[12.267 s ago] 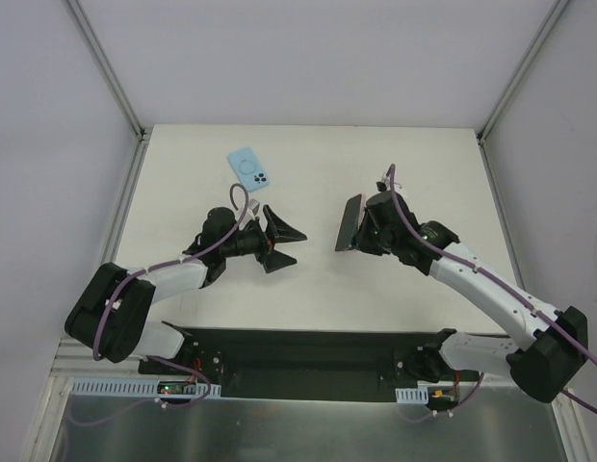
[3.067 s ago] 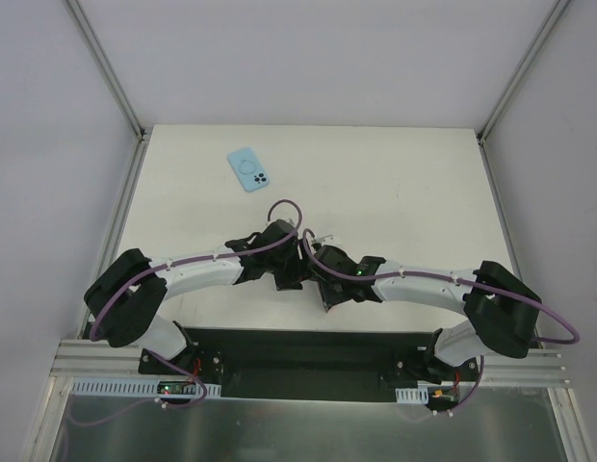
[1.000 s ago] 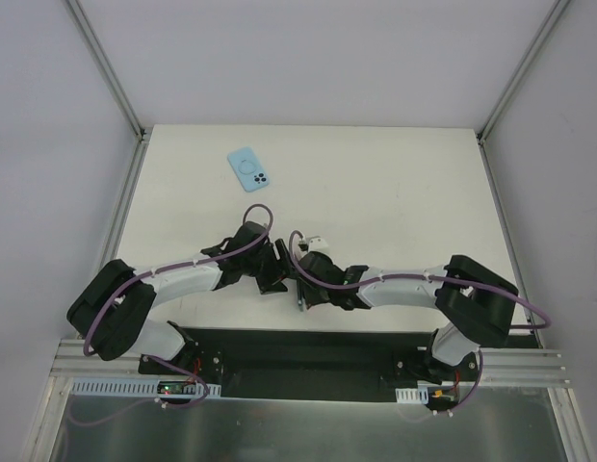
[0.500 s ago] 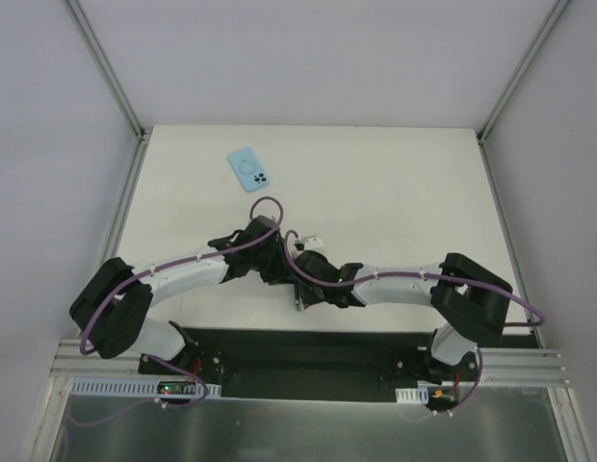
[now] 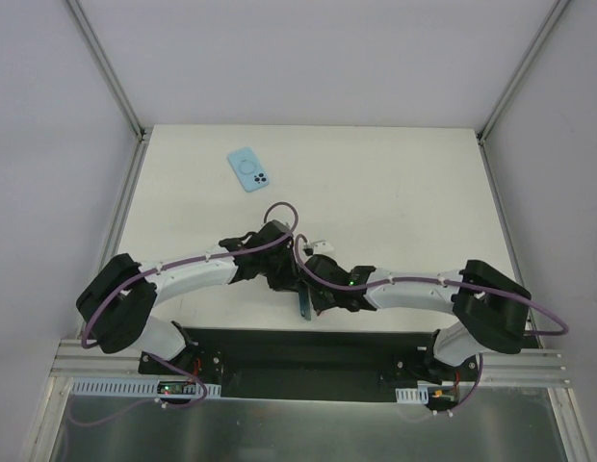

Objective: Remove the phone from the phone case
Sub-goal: Remove the phone case from the phone.

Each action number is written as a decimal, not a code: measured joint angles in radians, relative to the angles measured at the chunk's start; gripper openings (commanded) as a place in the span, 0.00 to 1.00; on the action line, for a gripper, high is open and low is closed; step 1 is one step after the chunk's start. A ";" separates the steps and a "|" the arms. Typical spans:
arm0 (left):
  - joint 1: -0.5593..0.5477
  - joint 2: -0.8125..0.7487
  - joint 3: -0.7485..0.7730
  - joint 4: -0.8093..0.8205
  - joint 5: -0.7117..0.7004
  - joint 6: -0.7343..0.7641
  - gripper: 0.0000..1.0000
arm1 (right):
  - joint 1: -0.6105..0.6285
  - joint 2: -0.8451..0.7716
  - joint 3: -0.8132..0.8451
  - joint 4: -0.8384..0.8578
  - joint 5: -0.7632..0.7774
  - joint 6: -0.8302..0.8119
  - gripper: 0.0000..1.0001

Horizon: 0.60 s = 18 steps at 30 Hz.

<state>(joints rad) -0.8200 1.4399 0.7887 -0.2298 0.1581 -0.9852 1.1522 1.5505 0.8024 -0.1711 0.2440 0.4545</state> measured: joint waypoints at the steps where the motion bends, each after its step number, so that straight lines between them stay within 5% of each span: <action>1: -0.008 0.000 0.000 0.000 0.005 0.002 0.00 | -0.003 -0.023 -0.012 -0.021 -0.006 0.000 0.01; 18: 0.004 -0.049 0.069 -0.163 0.050 0.096 0.00 | -0.202 -0.258 -0.101 -0.130 -0.026 -0.011 0.02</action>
<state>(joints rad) -0.8158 1.3911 0.8577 -0.3923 0.2077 -0.8894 0.9501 1.2926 0.7013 -0.3008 0.2184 0.4435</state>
